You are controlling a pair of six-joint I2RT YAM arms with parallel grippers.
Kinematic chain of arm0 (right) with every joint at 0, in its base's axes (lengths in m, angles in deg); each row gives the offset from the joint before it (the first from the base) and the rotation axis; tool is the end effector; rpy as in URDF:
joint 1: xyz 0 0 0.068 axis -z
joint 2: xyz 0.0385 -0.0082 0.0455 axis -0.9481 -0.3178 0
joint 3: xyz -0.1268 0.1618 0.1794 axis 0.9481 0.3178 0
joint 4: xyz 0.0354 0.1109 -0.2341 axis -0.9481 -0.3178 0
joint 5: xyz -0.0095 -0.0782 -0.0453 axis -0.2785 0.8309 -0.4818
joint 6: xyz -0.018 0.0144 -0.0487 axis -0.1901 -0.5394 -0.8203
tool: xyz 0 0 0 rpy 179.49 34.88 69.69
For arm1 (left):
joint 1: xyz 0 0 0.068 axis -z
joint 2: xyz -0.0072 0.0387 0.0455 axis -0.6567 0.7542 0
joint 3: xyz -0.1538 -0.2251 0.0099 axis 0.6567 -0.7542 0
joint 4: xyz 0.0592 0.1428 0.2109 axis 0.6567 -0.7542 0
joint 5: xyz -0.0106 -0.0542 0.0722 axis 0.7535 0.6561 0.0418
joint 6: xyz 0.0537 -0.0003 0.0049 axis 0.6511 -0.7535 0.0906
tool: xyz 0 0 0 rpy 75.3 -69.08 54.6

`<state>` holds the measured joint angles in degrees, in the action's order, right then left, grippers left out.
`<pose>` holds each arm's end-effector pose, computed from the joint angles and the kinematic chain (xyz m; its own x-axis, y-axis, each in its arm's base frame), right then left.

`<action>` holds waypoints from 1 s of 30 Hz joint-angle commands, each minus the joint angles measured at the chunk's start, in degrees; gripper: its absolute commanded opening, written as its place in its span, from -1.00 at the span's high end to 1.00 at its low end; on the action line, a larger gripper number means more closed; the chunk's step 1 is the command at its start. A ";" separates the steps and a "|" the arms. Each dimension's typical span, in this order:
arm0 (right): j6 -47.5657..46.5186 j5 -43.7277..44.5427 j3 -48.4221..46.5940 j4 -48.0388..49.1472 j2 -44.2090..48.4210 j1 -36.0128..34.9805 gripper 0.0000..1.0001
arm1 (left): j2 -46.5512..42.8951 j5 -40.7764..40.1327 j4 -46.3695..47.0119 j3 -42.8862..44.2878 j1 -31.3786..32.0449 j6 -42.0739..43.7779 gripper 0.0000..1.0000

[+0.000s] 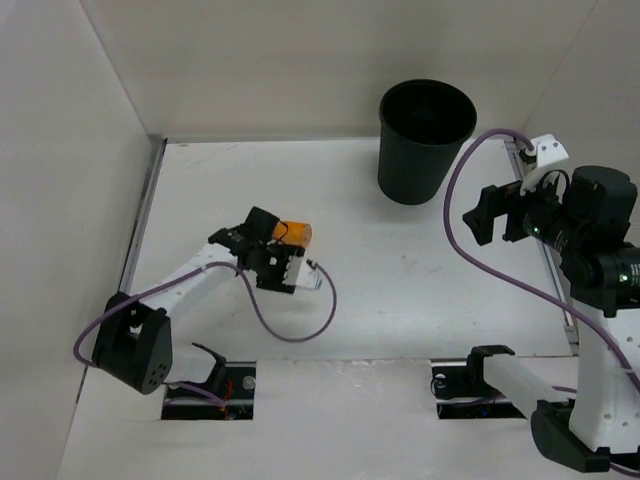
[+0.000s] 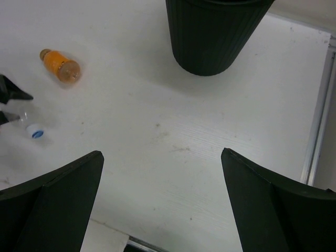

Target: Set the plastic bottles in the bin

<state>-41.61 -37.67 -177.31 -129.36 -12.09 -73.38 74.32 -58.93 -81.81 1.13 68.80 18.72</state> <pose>0.1159 0.0144 0.4857 -0.3805 -0.1503 -0.9125 -0.3556 0.9346 -0.0056 0.2131 -0.1297 0.2046 0.5407 0.7298 -0.4183 0.8252 -0.3637 0.4321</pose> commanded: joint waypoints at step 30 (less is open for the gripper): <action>25.32 -47.53 -7.64 31.36 -14.45 1.52 -1.00 | 24.43 16.15 53.48 78.03 8.67 -143.76 0.72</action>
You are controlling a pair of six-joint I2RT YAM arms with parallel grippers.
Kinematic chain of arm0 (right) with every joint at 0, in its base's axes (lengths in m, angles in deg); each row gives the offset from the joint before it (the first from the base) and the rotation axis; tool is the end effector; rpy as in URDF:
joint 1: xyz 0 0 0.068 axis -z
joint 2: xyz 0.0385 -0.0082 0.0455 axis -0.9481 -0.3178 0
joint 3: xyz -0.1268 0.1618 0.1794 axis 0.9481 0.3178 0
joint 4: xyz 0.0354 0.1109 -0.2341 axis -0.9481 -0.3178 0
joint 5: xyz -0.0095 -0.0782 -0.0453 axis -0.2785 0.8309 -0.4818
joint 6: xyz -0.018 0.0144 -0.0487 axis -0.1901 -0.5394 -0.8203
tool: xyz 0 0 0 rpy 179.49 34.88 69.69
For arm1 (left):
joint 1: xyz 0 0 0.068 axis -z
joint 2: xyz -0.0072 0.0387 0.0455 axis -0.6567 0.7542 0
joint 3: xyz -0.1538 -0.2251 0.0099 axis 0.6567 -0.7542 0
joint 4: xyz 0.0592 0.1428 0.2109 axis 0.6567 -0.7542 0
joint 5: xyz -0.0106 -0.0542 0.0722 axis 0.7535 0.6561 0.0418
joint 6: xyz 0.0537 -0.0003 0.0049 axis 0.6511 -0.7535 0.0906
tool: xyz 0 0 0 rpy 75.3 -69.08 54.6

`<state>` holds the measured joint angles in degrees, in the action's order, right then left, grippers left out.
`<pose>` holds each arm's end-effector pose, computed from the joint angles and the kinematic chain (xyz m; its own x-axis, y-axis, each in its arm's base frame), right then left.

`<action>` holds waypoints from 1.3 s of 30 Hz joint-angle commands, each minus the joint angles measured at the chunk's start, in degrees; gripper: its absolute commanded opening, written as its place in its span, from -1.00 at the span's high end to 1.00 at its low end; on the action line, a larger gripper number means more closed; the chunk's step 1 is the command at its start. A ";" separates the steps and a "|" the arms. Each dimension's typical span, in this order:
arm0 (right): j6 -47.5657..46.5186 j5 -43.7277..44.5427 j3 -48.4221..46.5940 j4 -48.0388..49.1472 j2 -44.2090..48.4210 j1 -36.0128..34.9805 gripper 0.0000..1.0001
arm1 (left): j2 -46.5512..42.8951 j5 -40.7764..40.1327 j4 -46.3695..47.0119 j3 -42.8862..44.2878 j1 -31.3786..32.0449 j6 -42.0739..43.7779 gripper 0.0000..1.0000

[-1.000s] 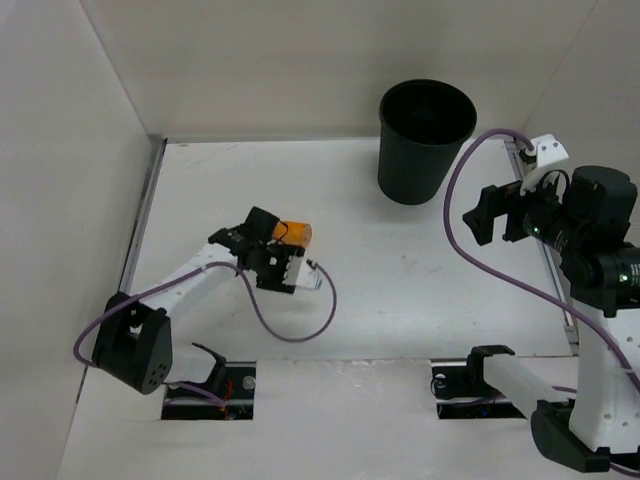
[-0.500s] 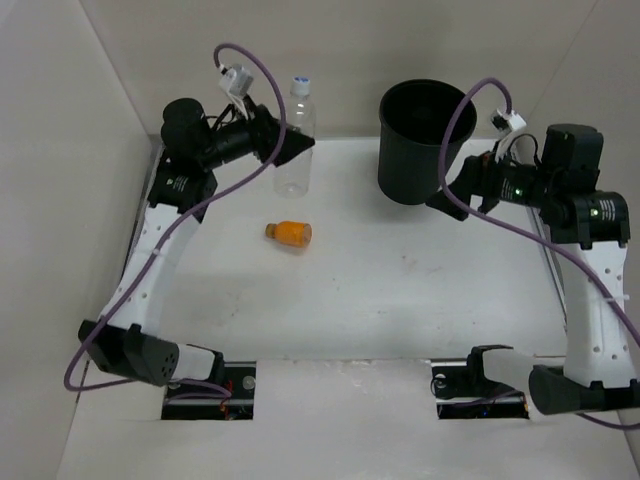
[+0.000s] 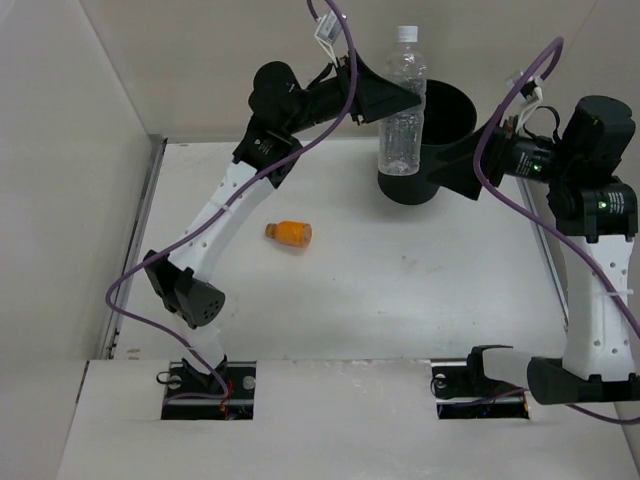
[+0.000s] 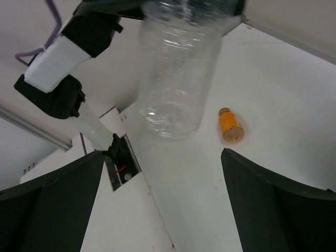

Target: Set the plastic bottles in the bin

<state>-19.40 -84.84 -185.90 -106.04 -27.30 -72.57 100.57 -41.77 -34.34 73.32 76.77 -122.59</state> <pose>0.1907 0.0358 0.5321 -0.3622 0.0977 -0.9270 -0.8360 0.4057 0.3695 0.2972 -0.2437 0.5464 -0.5052 -0.3768 -0.7764 0.8558 -0.1027 -0.5070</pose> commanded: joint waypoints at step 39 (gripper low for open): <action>21.23 -2.03 2.46 28.88 -6.27 -2.37 1.00 | 3.46 -2.60 7.85 10.51 6.69 -0.70 -1.00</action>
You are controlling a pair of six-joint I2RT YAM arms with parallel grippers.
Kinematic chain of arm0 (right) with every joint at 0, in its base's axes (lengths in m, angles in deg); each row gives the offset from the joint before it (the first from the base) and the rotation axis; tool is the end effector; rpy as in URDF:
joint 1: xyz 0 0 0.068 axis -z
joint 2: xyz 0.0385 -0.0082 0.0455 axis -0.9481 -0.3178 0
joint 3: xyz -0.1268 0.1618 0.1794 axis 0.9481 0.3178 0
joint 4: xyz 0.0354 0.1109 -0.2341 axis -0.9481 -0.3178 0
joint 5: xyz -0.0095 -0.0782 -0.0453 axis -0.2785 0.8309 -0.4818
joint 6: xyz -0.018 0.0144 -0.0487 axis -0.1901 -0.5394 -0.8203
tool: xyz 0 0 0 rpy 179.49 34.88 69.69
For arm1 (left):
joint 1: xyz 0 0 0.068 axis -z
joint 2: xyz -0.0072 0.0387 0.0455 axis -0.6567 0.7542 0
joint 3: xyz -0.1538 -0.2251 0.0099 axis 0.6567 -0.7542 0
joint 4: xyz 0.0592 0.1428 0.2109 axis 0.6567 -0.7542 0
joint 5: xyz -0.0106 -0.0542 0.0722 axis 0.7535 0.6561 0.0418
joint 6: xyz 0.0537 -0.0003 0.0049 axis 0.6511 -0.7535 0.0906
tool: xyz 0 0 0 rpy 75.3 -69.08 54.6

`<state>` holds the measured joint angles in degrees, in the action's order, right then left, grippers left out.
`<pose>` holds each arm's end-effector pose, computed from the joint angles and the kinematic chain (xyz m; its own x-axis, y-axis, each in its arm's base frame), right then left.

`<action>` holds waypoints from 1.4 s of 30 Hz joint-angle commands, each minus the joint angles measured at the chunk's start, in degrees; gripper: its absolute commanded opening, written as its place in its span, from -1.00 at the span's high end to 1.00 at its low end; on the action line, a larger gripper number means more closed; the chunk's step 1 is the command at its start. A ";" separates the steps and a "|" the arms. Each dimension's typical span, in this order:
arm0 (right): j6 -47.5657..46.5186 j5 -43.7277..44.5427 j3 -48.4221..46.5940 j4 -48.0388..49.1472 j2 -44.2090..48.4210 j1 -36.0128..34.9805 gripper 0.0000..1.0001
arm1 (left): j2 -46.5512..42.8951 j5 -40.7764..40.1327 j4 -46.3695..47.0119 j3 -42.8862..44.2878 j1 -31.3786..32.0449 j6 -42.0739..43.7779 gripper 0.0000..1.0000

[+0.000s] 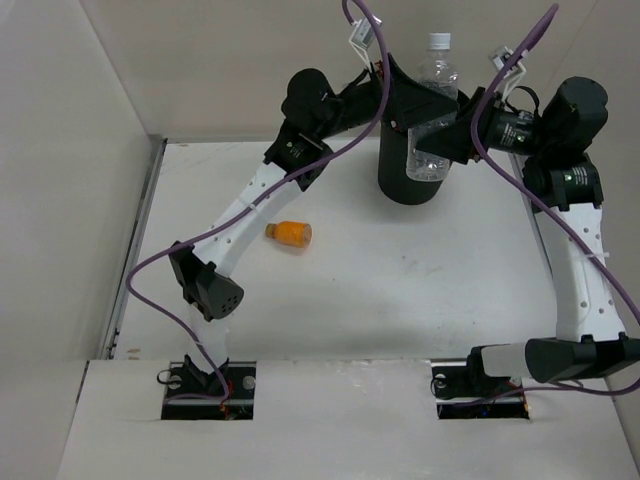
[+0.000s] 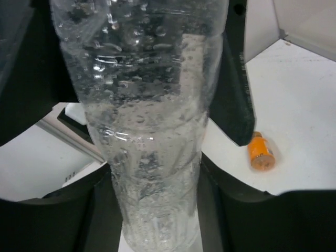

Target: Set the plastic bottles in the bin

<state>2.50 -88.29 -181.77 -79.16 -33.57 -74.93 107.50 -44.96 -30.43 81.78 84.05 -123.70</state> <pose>0.2451 0.0479 0.5316 -0.4387 0.1961 -0.8770 -0.8400 0.2574 0.4777 0.2818 -0.2940 0.5520 -0.5116 -0.3974 -0.7618 0.8591 -0.2201 -0.4621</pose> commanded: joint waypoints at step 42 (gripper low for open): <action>-30.91 65.24 -35.51 -22.17 -35.68 -3.70 -1.00 | -55.95 3.59 -26.37 -62.47 -61.61 59.72 -1.00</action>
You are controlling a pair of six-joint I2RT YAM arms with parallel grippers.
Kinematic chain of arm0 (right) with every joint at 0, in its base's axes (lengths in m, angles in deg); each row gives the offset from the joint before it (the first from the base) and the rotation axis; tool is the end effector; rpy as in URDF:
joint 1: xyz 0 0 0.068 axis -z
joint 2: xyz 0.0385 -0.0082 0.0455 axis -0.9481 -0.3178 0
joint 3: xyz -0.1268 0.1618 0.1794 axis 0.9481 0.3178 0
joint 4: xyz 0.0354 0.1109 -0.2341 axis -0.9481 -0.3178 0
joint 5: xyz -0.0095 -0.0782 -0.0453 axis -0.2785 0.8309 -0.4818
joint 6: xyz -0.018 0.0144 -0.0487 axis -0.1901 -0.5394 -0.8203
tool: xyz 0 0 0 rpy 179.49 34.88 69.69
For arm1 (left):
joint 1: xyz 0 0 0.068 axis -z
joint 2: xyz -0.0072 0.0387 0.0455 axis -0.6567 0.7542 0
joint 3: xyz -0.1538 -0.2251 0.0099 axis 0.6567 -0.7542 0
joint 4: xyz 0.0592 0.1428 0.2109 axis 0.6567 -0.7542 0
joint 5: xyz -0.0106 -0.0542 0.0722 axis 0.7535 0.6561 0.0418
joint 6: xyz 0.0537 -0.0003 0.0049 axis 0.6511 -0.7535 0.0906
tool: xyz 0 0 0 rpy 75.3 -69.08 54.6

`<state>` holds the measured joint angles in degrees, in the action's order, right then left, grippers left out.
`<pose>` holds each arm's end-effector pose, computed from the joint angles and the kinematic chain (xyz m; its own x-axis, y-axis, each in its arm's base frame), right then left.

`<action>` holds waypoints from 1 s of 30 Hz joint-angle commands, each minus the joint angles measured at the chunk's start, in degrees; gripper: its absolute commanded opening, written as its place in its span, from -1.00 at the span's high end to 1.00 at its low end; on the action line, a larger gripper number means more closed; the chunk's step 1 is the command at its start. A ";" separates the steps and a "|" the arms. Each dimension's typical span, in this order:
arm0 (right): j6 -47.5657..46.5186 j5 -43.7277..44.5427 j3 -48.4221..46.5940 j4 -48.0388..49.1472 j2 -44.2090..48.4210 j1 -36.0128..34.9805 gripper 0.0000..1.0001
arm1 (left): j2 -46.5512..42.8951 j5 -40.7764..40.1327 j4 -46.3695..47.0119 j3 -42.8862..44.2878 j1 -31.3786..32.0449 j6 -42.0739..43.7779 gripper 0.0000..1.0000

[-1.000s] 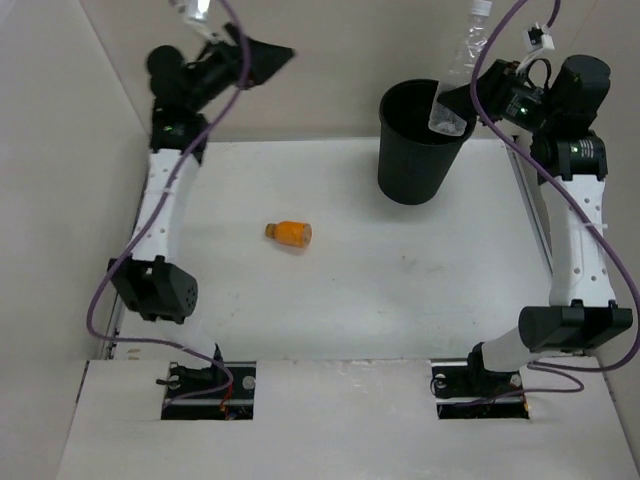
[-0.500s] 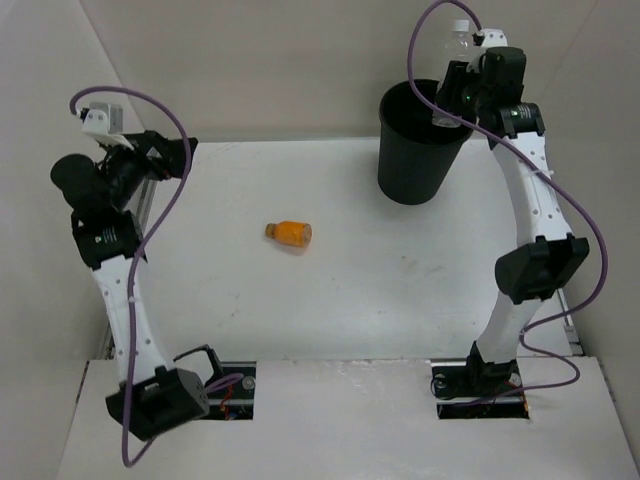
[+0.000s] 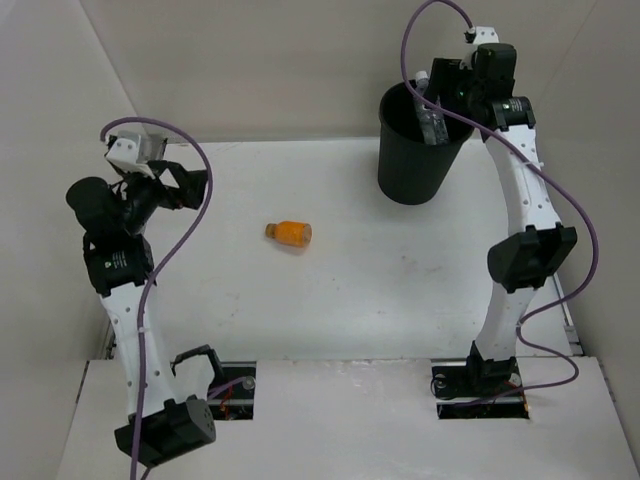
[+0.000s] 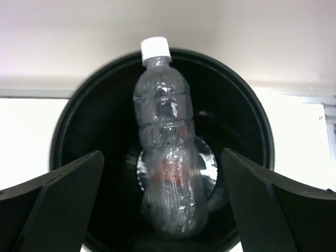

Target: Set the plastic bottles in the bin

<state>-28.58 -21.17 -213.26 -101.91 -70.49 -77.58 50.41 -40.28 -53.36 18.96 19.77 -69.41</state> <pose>0.4410 0.0477 0.4476 -0.3540 0.0455 -0.9341 -0.0868 0.9929 0.0813 0.1825 0.0443 0.4440 0.1086 0.0142 -0.9940 0.3931 0.9178 0.0560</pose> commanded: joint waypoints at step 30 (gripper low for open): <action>-10.56 -24.82 14.53 -29.56 50.71 7.55 -1.00 | 32.95 0.40 -24.65 -2.20 36.61 95.89 -1.00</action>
<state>-40.39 -42.61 -199.58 -128.90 -20.15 -71.72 81.80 -42.27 -79.91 17.54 55.51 20.75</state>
